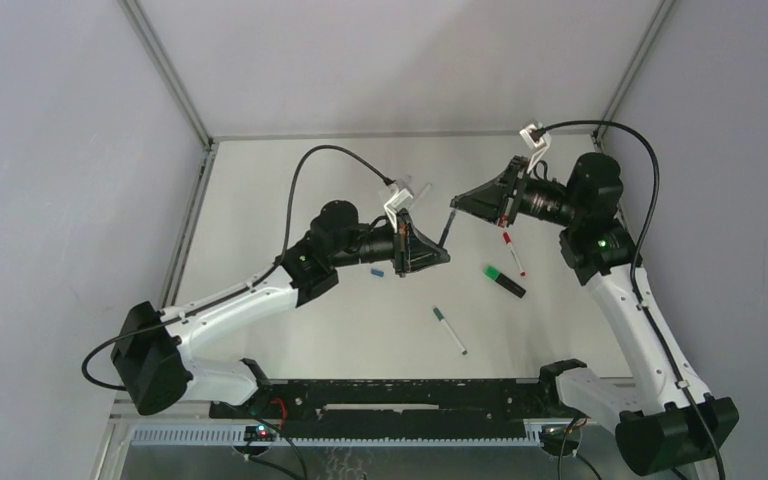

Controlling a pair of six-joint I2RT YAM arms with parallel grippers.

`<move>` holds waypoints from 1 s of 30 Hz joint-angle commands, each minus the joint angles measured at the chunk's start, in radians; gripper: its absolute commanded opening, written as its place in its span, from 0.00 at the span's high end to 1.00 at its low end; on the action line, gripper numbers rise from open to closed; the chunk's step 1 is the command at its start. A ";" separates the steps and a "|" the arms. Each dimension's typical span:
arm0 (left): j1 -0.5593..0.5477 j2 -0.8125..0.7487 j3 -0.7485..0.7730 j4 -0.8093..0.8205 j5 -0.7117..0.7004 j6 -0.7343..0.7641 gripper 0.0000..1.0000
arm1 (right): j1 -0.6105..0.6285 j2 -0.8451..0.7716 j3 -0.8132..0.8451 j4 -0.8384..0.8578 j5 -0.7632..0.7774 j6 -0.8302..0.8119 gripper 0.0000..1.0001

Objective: Insert the pens into the pen caps
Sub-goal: Press the pen cap onto the pen.

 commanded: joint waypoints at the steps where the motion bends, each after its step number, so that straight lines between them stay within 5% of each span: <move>1: 0.031 -0.020 0.005 0.251 -0.059 -0.031 1.00 | -0.021 0.044 0.108 -0.125 -0.210 -0.013 0.81; 13: 0.009 -0.043 -0.057 0.201 0.000 -0.004 1.00 | -0.097 0.092 0.274 -0.030 -0.279 0.016 0.33; 19: 0.005 -0.067 -0.064 0.254 0.080 -0.015 1.00 | -0.122 0.071 0.273 -0.174 -0.368 -0.292 0.15; 24: -0.015 -0.065 -0.038 0.283 0.202 -0.019 1.00 | -0.121 0.083 0.274 -0.273 -0.528 -0.571 0.11; 30: -0.036 -0.042 -0.011 0.283 0.250 -0.035 1.00 | -0.053 0.102 0.273 -0.143 -0.570 -0.417 0.16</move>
